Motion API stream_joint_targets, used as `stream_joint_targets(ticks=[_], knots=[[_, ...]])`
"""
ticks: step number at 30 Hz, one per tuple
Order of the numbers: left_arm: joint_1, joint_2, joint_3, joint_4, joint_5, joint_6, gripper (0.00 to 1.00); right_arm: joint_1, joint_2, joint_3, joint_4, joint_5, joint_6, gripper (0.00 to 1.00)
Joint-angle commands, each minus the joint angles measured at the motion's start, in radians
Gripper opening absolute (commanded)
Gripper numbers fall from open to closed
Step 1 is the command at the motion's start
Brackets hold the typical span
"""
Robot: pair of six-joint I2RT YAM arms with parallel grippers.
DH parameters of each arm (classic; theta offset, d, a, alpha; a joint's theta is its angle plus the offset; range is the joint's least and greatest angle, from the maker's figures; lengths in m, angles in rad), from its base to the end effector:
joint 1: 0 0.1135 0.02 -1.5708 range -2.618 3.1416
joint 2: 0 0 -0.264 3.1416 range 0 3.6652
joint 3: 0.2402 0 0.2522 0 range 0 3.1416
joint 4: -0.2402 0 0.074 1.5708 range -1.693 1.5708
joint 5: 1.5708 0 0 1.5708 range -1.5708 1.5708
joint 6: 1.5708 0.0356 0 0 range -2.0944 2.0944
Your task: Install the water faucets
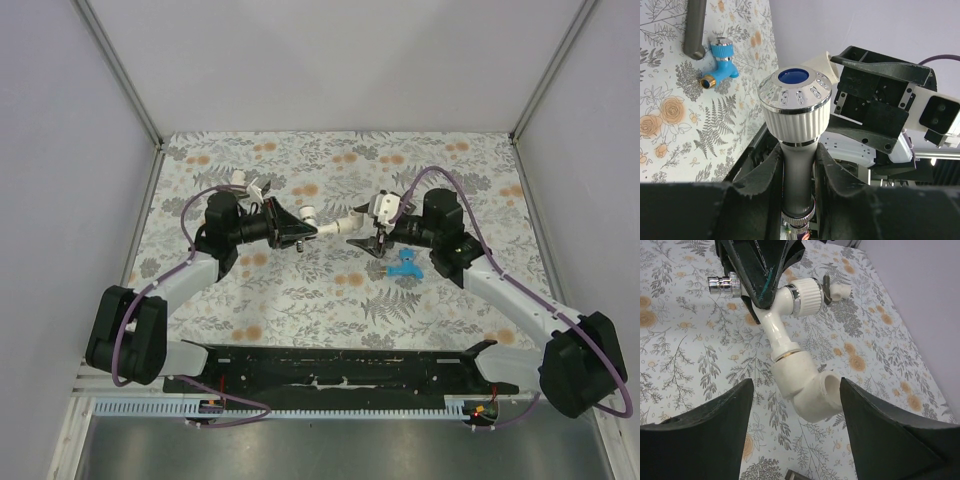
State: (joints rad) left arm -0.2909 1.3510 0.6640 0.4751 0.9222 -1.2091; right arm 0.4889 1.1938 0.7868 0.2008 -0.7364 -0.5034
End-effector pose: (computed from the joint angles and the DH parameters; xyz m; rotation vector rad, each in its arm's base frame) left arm 0.2632 -0.1084 0.2421 -0.1645 2.1197 -1.8037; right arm 0.2269 0.1478 0.2965 -1.2669 1.2307 0.6403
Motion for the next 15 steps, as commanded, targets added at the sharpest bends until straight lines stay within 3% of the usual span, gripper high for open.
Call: stream_joint_targets(ticks=[1,15], knots=[[0.003,0.005,0.06,0.071,0.053,-0.059,0.02,0.022,0.023,0.049,-0.026,-0.034,-0.083,0.76],[0.003,0.022,0.078,0.238,0.092,-0.197,0.02,0.063,0.105,0.107,-0.181,-0.015,-0.182,0.7]])
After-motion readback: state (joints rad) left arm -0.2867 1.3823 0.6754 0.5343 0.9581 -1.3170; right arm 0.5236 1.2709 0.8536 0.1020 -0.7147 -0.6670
